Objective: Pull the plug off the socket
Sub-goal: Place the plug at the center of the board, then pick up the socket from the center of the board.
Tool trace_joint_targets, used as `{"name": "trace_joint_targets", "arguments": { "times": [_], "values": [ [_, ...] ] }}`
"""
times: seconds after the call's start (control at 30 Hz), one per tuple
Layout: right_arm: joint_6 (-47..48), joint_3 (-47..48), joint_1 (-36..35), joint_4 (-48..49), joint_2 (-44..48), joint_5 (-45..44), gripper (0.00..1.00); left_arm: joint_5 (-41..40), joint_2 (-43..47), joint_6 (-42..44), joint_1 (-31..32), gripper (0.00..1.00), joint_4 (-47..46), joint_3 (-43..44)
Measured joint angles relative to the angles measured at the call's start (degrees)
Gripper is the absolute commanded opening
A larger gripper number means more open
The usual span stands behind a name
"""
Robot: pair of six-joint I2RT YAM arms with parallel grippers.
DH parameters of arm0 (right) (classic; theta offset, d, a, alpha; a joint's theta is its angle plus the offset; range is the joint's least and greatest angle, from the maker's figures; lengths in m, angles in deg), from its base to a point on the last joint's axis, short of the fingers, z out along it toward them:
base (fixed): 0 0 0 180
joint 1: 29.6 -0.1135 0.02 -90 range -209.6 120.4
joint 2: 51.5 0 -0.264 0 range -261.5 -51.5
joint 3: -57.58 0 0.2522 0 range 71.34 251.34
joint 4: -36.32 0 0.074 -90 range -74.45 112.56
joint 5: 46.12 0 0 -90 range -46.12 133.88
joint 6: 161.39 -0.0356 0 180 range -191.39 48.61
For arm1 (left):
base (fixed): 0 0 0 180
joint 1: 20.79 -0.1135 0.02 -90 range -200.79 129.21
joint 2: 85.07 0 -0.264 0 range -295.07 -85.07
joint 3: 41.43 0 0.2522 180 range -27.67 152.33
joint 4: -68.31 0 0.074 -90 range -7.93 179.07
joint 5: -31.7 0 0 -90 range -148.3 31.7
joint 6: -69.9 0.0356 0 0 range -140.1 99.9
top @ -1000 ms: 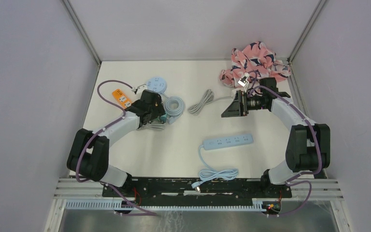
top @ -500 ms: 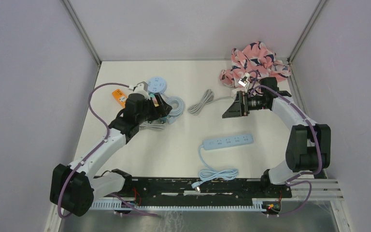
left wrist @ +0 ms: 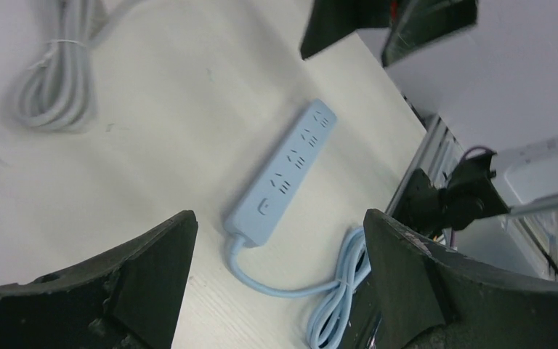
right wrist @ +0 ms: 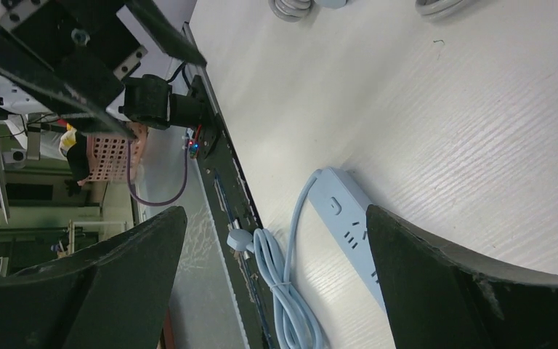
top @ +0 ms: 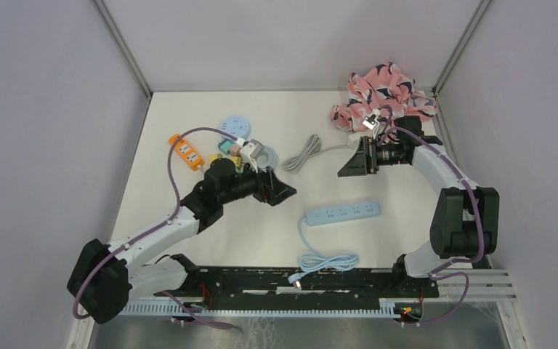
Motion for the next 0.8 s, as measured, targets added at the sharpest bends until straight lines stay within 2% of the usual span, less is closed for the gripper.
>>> {"name": "trace_joint_targets", "arguments": {
  "times": [0.23,0.43,0.57,0.8],
  "values": [
    [0.31,0.04,0.79,-0.15,0.0,0.0,1.0,-4.72,-7.34,7.67,13.4,0.92,-2.91,0.17],
    [0.46,0.04,1.31,-0.15,0.0,0.02,1.0,-12.39,-13.99,20.09,22.29,0.95,-2.91,0.83],
    [0.46,0.04,1.51,-0.15,0.0,0.04,1.0,-14.12,-17.0,30.36,25.16,0.99,-2.97,2.01],
    [0.79,0.04,1.66,-0.17,0.0,0.15,1.0,-14.95,-22.18,44.15,25.66,0.99,-2.99,3.8]
  ]
}}
